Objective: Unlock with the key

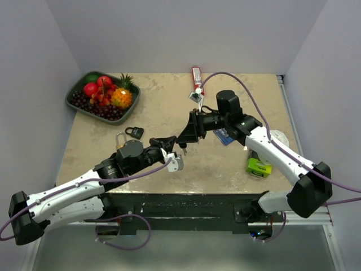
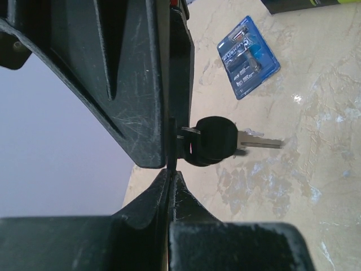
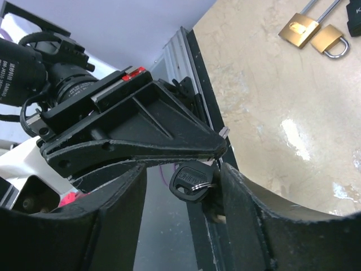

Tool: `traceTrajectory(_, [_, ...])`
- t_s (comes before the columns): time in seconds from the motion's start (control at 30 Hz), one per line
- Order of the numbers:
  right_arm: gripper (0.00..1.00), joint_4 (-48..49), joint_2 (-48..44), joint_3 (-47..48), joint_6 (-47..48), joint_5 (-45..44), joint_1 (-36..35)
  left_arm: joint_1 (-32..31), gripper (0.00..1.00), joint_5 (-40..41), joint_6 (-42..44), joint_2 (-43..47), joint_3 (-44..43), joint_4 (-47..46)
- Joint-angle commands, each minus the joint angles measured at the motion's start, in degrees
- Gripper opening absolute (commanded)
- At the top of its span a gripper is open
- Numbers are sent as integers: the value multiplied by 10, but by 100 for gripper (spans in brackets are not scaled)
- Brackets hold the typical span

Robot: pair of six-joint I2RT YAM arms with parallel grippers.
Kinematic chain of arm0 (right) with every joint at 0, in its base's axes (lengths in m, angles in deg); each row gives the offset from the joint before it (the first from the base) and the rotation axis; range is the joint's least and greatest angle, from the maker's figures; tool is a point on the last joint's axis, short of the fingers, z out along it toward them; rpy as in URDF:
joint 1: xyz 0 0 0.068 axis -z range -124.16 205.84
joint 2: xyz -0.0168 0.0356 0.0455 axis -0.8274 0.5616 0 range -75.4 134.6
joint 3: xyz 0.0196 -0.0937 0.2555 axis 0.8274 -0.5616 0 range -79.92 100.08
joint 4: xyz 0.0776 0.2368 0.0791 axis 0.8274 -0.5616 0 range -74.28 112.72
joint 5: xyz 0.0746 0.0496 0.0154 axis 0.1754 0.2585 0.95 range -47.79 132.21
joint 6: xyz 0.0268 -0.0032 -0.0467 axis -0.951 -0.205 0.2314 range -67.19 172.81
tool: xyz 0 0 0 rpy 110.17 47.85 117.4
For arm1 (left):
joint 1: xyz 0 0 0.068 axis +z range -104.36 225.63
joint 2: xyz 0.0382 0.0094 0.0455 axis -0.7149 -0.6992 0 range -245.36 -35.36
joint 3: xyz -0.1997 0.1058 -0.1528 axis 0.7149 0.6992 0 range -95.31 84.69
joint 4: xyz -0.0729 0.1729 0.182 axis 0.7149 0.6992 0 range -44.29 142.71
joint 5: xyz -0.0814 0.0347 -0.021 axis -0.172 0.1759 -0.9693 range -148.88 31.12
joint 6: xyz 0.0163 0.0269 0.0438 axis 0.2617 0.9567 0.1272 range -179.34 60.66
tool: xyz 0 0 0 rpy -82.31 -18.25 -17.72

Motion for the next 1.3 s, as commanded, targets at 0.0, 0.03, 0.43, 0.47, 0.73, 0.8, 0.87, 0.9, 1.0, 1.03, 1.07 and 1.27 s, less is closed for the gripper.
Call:
traceTrajectory(0.0, [56,-24,4,11,28,-7,-12,-5,0,19,15,-3,-1,-33])
traceTrajectory(0.03, [54,-30,5,14,32,-16,-14,-5,0,20,16,-5,-1,-31])
traceTrajectory(0.43, [25,-45,-2,20,61,-137,-27,-7,0,21,8,-16,-7,-17])
traceTrajectory(0.47, [15,-46,-1,20,63,-142,-28,-7,0,21,6,-16,-7,-17])
traceTrajectory(0.73, [0,-38,-8,0,77,-191,-32,-7,1,53,-59,-42,-26,-18])
traceTrajectory(0.8, [0,-16,-20,-24,66,-219,-32,-6,22,68,-91,-43,-39,-7])
traceTrajectory(0.87, [0,19,-28,-40,53,-235,-32,-6,42,84,-117,-41,-46,2])
traceTrajectory(0.9, [0,29,-34,-54,51,-246,-32,-6,50,85,-137,-38,-48,20])
traceTrajectory(1.0, [0,57,-39,-70,45,-281,-32,-5,62,90,-174,-13,-47,65])
traceTrajectory(1.03, [0,68,-40,-73,46,-289,-32,-5,64,94,-183,-5,-43,73])
traceTrajectory(1.07, [0,76,-42,-76,46,-295,-32,-2,65,101,-195,2,-40,80])
traceTrajectory(1.27, [0,173,-50,-126,77,-288,-32,105,67,11,-387,36,-58,101])
